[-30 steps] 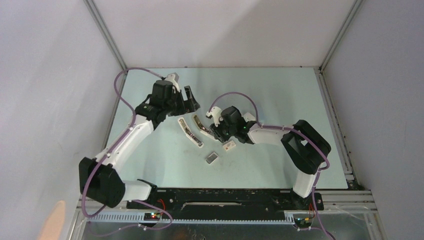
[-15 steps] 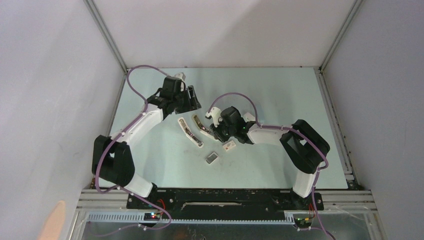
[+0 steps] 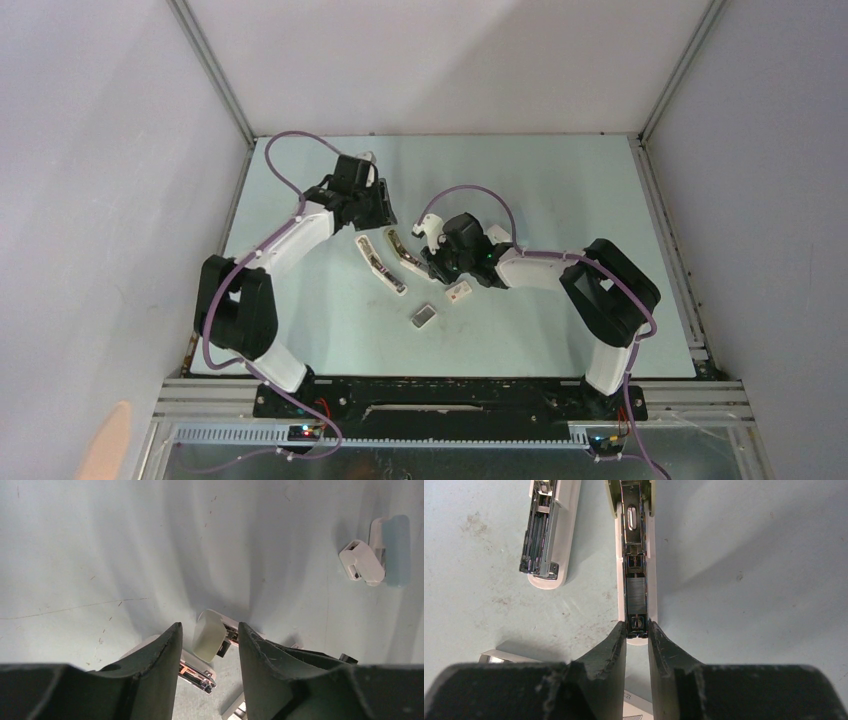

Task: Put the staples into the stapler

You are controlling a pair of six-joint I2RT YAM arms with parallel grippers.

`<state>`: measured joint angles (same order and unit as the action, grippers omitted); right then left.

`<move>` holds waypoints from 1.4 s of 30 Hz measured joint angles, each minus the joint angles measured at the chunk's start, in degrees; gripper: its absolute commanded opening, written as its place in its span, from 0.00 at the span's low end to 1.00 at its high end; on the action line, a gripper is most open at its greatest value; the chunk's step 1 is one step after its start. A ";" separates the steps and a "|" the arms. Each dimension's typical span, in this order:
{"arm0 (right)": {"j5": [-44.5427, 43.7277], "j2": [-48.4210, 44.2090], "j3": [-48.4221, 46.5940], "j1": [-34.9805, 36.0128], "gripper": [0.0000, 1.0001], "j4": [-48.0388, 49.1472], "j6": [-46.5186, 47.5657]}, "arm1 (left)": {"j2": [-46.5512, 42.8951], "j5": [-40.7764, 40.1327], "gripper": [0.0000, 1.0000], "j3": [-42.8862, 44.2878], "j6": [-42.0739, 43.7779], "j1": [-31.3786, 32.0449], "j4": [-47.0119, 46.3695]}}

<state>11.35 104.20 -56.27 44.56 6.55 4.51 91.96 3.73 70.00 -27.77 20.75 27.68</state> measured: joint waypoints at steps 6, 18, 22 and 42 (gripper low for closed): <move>0.04 0.00 0.00 -0.04 0.19 0.04 -0.02 | 0.00 -0.57 0.38 -0.04 0.87 1.01 0.15; -0.11 -0.09 1.07 -0.07 0.16 1.95 -0.33 | 0.00 -2.12 0.27 -2.10 1.31 2.54 -0.87; -0.37 -0.13 1.49 -0.07 0.16 2.60 -0.87 | -0.13 -3.85 0.27 -2.12 1.81 4.20 -1.60; -4.22 -1.90 5.90 1.20 0.15 8.70 -1.55 | -7.65 -3.43 0.31 -15.67 -7.06 14.23 -15.45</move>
<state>7.14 102.30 -50.37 45.76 15.25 2.96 84.31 0.30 54.33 -34.83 34.98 12.23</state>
